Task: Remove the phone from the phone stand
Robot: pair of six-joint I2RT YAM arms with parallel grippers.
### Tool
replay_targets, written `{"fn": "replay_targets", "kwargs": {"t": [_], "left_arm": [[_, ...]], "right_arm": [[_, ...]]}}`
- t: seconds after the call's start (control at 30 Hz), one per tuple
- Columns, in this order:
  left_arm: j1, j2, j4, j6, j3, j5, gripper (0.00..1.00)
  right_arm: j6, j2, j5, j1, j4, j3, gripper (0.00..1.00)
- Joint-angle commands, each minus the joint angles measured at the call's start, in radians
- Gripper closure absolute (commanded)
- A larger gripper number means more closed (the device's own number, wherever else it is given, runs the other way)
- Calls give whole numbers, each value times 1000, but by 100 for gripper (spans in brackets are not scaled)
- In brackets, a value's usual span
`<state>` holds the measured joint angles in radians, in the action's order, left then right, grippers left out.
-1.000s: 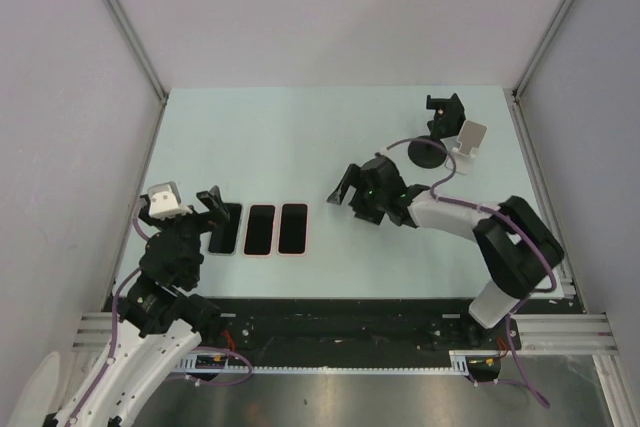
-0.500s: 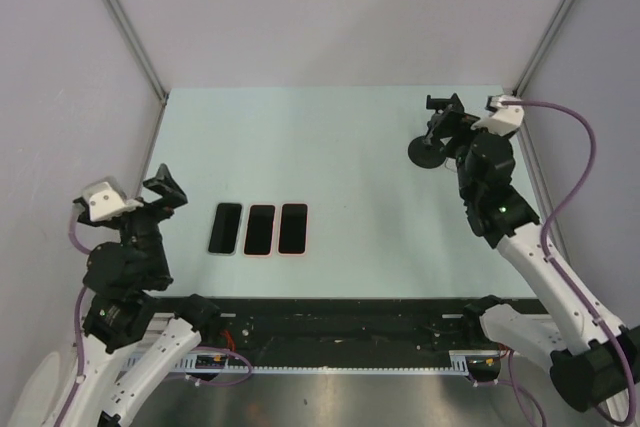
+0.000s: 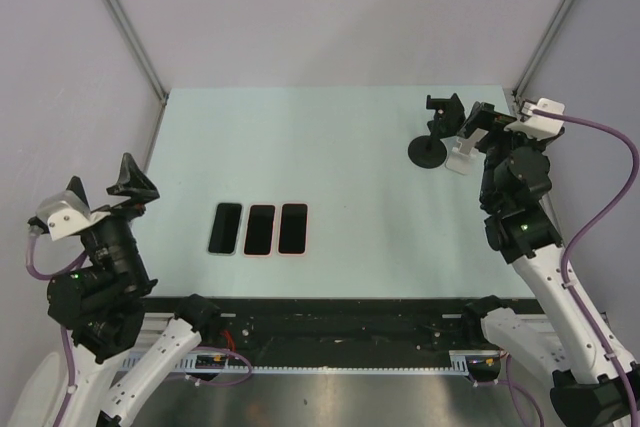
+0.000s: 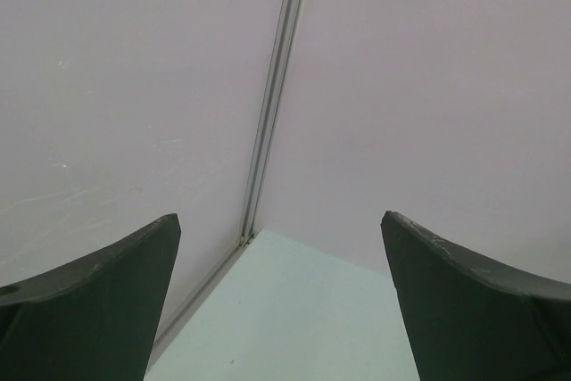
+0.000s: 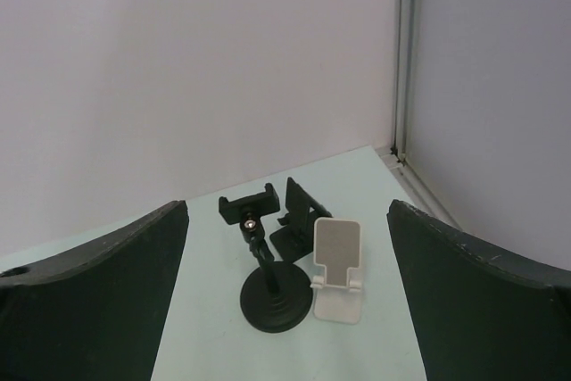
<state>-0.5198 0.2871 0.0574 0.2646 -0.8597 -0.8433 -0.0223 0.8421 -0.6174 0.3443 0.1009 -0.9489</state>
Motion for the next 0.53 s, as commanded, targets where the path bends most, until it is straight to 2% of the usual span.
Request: {"fn": "replay_targets", "kwargs": {"t": [0.0, 0.5], "left_arm": [[-3, 7, 102, 128, -35, 43, 0], [-2, 32, 134, 136, -16, 76, 0]], "right_arm": [[59, -24, -39, -4, 63, -28, 0], [59, -32, -35, -7, 36, -28, 0]]}}
